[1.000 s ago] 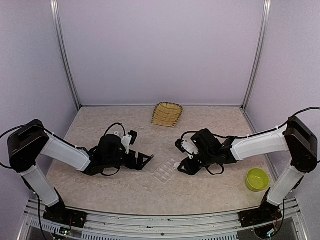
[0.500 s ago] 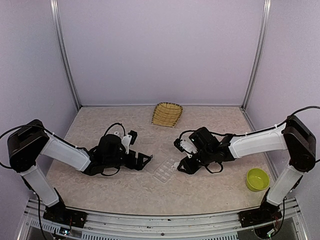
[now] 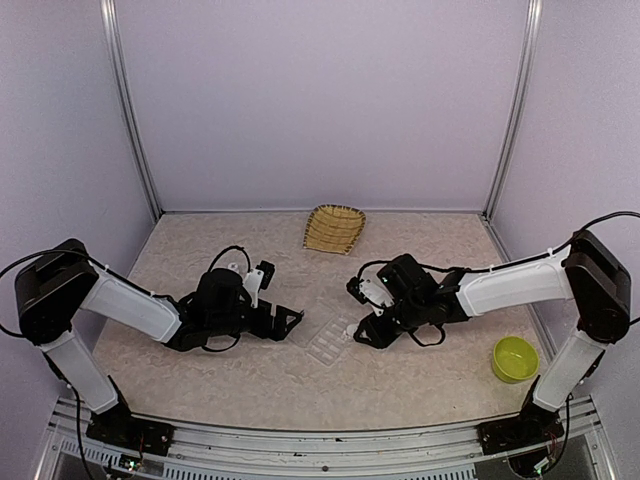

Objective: Sort the pills into containers

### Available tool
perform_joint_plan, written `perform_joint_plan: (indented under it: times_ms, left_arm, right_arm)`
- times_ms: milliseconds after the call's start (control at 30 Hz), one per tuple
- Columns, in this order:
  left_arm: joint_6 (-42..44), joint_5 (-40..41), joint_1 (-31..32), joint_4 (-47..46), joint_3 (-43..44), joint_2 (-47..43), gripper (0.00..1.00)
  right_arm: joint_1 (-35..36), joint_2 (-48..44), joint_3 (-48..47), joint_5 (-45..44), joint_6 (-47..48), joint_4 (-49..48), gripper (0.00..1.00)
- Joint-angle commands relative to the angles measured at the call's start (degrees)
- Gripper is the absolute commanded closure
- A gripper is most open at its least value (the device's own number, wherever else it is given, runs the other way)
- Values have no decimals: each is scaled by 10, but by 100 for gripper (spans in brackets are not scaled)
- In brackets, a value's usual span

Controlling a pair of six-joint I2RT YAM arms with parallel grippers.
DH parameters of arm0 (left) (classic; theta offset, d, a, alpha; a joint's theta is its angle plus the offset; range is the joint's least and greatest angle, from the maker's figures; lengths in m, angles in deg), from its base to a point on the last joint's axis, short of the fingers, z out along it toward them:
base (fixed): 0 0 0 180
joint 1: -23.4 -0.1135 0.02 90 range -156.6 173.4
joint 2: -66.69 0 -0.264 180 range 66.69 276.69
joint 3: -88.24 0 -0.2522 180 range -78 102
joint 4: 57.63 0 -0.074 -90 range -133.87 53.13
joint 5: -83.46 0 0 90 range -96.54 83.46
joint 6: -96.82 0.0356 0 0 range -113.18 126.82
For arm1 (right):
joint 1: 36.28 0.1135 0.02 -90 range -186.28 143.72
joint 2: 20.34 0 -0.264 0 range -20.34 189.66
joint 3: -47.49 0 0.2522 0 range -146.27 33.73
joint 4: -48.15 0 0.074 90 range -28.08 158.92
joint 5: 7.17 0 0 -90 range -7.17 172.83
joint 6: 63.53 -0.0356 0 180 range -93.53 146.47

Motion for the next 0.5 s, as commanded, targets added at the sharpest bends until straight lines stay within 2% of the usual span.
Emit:
perform_joint_plan:
  times_ms: [0,467]
  left_arm:
    - [1,-3,-5,-9,2,6,1]
    - [1,-4,-5,-8,1,3,1]
  right_arm:
    - [6,8,2,2,4,-2,83]
    - [6,-22,42,3,3,-88,84]
